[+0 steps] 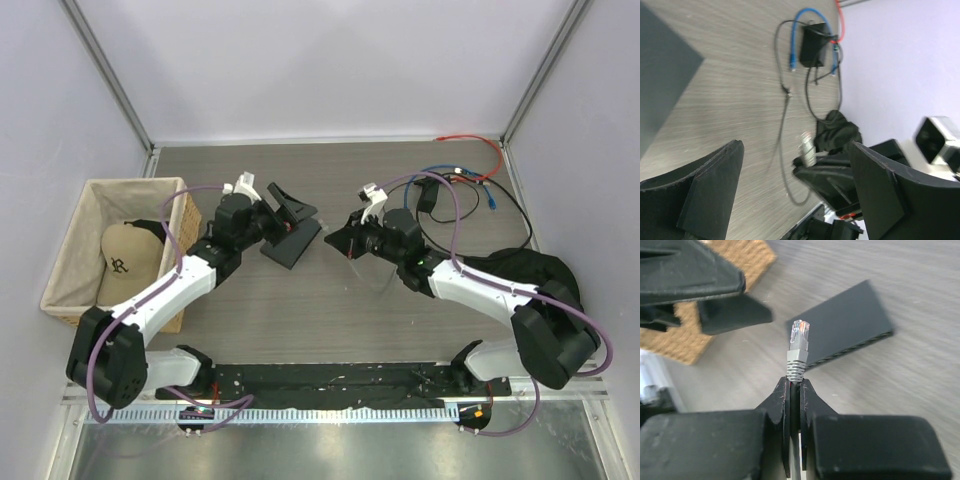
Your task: Insert the plug into the switch port
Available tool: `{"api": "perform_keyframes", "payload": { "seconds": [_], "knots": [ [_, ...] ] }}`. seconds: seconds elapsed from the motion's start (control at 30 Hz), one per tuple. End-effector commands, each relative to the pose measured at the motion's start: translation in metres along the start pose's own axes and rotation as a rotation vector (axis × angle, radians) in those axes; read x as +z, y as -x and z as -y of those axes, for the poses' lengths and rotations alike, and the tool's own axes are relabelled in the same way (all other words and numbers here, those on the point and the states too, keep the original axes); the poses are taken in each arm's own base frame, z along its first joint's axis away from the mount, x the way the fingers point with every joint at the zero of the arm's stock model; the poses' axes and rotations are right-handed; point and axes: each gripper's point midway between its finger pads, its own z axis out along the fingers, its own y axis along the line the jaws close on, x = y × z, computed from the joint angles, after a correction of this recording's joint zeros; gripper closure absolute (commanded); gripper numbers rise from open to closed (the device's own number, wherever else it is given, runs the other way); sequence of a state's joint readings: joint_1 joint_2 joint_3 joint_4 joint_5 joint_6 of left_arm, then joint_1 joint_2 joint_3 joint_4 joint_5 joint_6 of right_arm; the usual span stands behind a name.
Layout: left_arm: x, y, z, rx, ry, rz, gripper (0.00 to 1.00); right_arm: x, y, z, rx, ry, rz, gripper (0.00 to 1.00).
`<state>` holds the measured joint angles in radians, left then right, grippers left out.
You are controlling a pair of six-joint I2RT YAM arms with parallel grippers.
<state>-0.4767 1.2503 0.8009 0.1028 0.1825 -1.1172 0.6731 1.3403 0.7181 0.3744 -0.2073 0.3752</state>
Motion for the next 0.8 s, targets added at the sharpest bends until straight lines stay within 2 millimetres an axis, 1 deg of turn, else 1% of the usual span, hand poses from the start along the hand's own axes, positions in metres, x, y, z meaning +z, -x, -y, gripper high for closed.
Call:
{"api": "perform_keyframes", "payload": {
  "seconds": [0.0,0.13,0.17,0.2,0.23,0.3,0.33,0.4,0.43,0.5,0.53,0.6,0.63,0.67,0.7,0.77],
  "knots": [
    [0.003,0.007,0.047,0.026,-0.18,0.003,0.12,-0.002,0.017,-0.033,0.106,0.196,0.05,0.99],
    [0.014,-0.005,0.036,-0.001,-0.147,-0.038,0.19,-0.002,0.019,-0.032,0.135,0.216,0.059,0.99],
    [0.016,-0.007,0.036,-0.014,-0.146,-0.045,0.21,-0.001,0.018,-0.029,0.142,0.216,0.058,0.99],
    [0.017,-0.009,0.036,-0.017,-0.151,-0.053,0.23,-0.001,0.02,-0.032,0.154,0.23,0.066,0.99],
    [0.02,-0.012,0.035,-0.022,-0.146,-0.062,0.26,-0.001,0.019,-0.03,0.164,0.232,0.067,0.99],
    [0.022,-0.015,0.038,-0.028,-0.154,-0.079,0.3,0.0,0.02,-0.03,0.174,0.246,0.073,0.99],
    [0.023,-0.016,0.039,-0.031,-0.156,-0.085,0.35,0.0,0.02,-0.029,0.181,0.247,0.074,0.99],
    [0.024,-0.019,0.043,-0.038,-0.174,-0.097,0.41,0.001,0.021,-0.03,0.182,0.254,0.074,0.99],
    [0.025,-0.019,0.043,-0.04,-0.176,-0.098,0.52,0.002,0.02,-0.03,0.185,0.257,0.07,0.99],
    [0.026,-0.019,0.045,-0.041,-0.18,-0.104,0.63,0.003,0.019,-0.028,0.189,0.254,0.067,0.99],
    [0.026,-0.02,0.046,-0.04,-0.183,-0.111,0.73,0.003,0.019,-0.027,0.187,0.254,0.067,0.99],
    [0.026,-0.021,0.045,-0.041,-0.179,-0.117,0.85,0.004,0.016,-0.026,0.188,0.247,0.057,0.99],
    [0.026,-0.022,0.044,-0.041,-0.175,-0.119,0.94,0.004,0.018,-0.025,0.183,0.243,0.058,0.99],
    [0.027,-0.023,0.042,-0.041,-0.169,-0.118,0.98,0.005,0.019,-0.022,0.165,0.225,0.064,0.99],
    [0.027,-0.023,0.039,-0.042,-0.151,-0.122,1.0,0.006,0.01,-0.016,0.167,0.189,0.024,0.95],
    [0.028,-0.021,0.034,-0.043,-0.123,-0.107,1.0,0.007,0.019,-0.011,0.122,0.148,0.027,0.78]
  ]
}}
